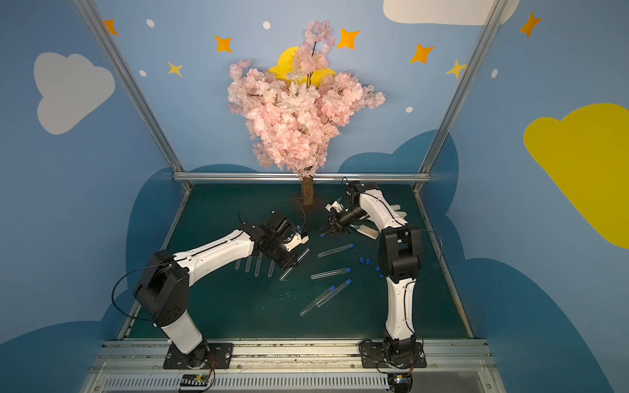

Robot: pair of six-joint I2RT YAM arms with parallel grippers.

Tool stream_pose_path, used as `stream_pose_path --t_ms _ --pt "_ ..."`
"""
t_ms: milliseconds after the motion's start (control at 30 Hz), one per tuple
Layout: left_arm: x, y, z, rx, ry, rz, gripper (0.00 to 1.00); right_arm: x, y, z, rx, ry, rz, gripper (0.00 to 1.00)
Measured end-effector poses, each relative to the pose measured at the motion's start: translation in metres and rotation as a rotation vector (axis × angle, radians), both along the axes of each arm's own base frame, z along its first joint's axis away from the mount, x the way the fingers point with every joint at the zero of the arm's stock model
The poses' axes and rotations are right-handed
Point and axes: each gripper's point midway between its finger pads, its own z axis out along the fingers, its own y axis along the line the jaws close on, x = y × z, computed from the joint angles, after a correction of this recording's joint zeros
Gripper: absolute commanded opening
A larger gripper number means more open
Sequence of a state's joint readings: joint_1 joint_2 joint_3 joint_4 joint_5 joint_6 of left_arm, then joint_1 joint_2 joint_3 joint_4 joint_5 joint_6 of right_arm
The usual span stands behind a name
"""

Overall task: Remove stoppers from test tubes
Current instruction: Open the stopper on the test tube, then place the test tube at the center of the board.

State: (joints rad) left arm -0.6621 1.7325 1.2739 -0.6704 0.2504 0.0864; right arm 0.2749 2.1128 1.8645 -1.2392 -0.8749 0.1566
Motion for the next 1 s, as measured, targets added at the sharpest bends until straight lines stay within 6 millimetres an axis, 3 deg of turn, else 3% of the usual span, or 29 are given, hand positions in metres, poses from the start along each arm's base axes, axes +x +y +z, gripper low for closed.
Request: stream_pose_path --t_ms 267,400,633,800,1000 --pt "-0.002 0.011 -0.006 0.028 0.044 0.043 0.13 0.011 -0.015 -0.004 -0.023 -0.019 -0.037 0.10" --pt "0.011 0.021 -0.006 0.054 0.041 0.152 0.14 0.012 -0.024 -0.011 -0.062 -0.016 -0.047 0.10" --pt "0.046 0.025 -0.007 0.111 0.043 0.400 0.16 0.005 -0.063 -0.033 -0.144 0.037 -0.122 0.10" --pt "0.058 0.028 -0.024 0.176 0.081 0.519 0.15 0.001 -0.081 -0.030 -0.185 0.019 -0.160 0.11" --pt "0.058 0.039 -0.054 0.281 0.124 0.588 0.15 -0.008 -0.091 -0.029 -0.213 0.010 -0.174 0.11"
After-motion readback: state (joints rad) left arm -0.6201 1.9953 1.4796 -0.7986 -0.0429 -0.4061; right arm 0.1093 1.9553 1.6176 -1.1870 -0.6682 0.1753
